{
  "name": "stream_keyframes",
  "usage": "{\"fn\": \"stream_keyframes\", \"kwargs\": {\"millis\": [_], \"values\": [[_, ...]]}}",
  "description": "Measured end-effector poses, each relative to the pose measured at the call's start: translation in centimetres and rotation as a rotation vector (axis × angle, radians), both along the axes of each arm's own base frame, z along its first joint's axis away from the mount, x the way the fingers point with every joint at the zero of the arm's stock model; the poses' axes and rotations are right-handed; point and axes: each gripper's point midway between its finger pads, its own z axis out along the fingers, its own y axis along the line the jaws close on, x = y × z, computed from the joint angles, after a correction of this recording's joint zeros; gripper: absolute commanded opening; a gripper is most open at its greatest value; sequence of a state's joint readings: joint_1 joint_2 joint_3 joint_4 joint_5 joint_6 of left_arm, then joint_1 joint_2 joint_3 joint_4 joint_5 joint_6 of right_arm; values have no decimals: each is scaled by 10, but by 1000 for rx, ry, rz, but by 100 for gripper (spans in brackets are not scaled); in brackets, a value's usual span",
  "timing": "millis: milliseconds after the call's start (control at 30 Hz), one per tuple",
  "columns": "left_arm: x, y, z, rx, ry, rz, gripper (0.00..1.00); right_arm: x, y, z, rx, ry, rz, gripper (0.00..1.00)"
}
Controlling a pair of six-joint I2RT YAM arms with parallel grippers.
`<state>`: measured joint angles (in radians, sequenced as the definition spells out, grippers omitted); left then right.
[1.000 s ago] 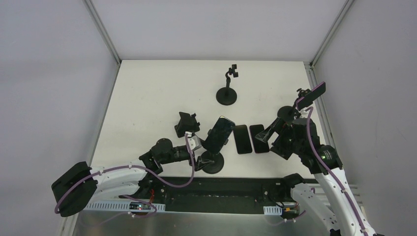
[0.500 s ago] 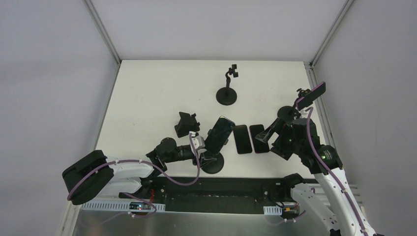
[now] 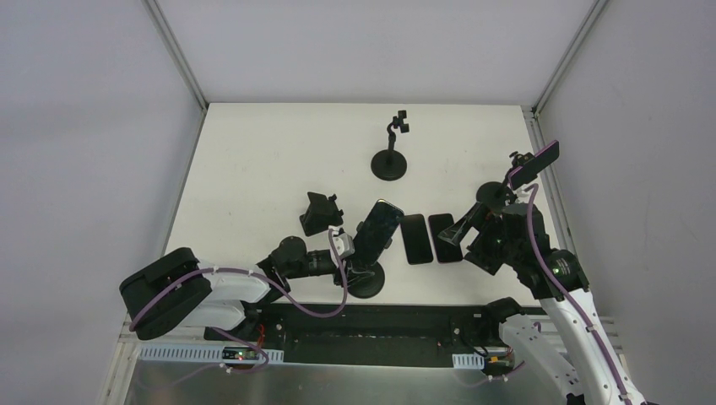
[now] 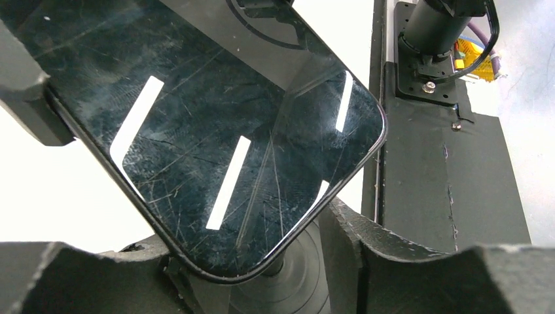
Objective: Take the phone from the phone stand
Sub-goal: Pick up the phone stand with the phone at the center of the board.
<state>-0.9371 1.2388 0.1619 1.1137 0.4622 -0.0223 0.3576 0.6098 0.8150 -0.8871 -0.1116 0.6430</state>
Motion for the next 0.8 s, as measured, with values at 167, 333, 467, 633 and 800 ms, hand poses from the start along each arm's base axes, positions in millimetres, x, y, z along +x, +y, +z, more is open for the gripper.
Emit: {"fn": "stream_keyframes", "kwargs": {"millis": [167,333,467,633,800], "values": [[0,-1,-1,-5,13,-1,39,0,0,0,0,-2,-1,99],[0,-2,2,-17,9,-1,35,0,0,0,-1,-1,-1,99],[0,-2,2,-17,12,-2,31,-1,-1,0,-2,1,-2,99],[-2,-3,1,-17,19,-11,30,-1,-1,-1,-3,5,-2,99],[-5,-4,-1,-16,29,-26,42,-1,-1,-1,-3,5,-2,99]]}}
